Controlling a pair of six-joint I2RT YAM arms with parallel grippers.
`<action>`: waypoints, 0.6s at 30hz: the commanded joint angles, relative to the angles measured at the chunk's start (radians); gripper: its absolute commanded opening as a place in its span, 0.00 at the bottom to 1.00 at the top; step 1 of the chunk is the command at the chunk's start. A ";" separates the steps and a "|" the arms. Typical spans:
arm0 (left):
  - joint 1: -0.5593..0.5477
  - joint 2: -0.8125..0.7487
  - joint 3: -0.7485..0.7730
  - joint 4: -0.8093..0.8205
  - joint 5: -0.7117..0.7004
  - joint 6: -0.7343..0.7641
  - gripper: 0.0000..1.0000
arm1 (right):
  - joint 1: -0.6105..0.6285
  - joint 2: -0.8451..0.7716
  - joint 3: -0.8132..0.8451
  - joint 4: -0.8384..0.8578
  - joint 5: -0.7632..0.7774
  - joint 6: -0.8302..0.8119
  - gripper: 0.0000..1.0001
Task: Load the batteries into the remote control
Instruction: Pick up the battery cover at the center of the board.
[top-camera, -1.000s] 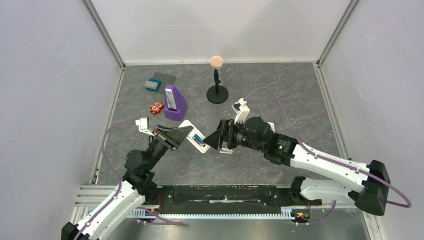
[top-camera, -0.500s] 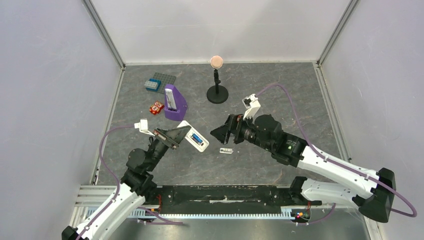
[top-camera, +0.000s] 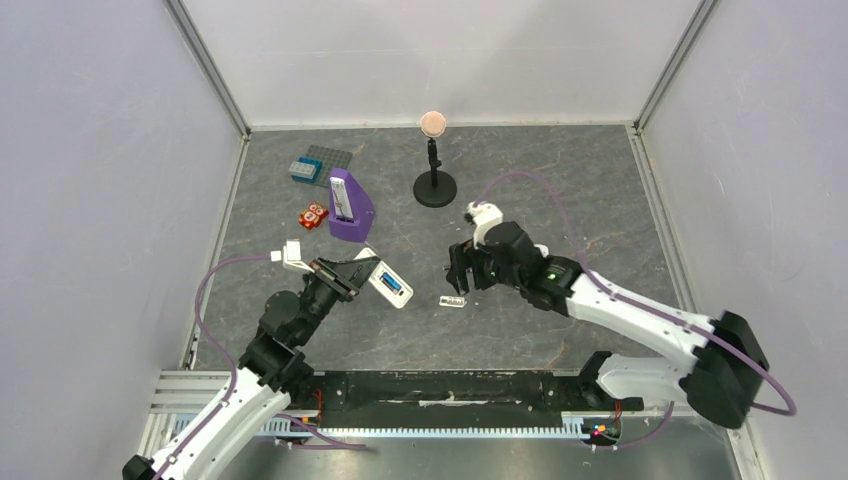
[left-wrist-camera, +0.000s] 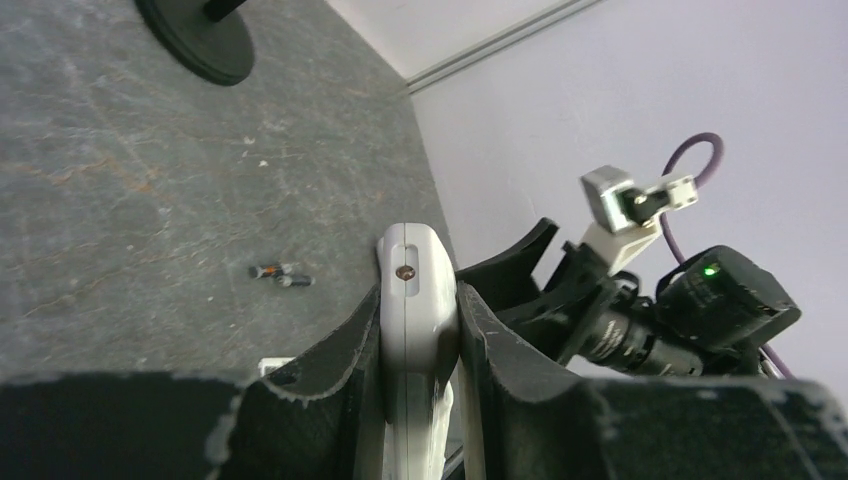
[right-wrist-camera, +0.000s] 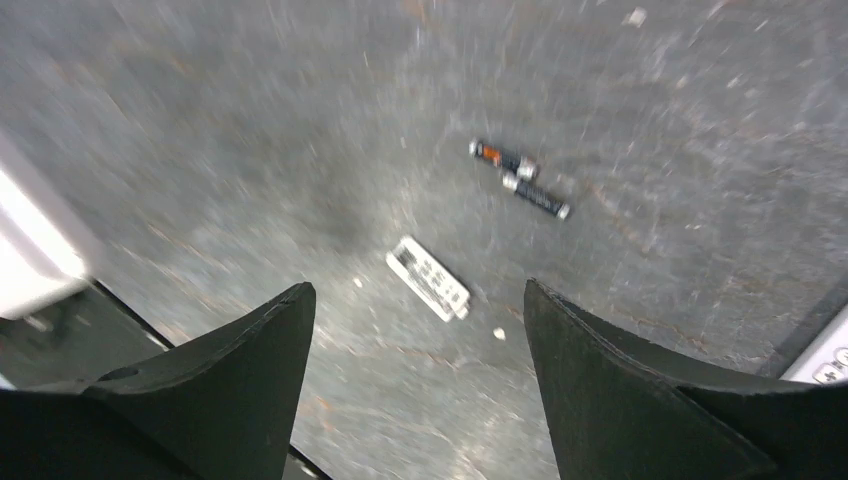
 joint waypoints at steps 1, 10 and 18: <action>-0.002 -0.015 0.072 -0.097 -0.064 0.042 0.02 | 0.013 0.120 -0.036 0.004 -0.123 -0.263 0.78; -0.002 -0.020 0.178 -0.358 -0.208 0.097 0.02 | 0.041 0.286 -0.016 0.028 -0.195 -0.605 0.78; 0.000 -0.014 0.189 -0.378 -0.219 0.099 0.02 | 0.041 0.446 0.076 -0.067 -0.210 -0.775 0.68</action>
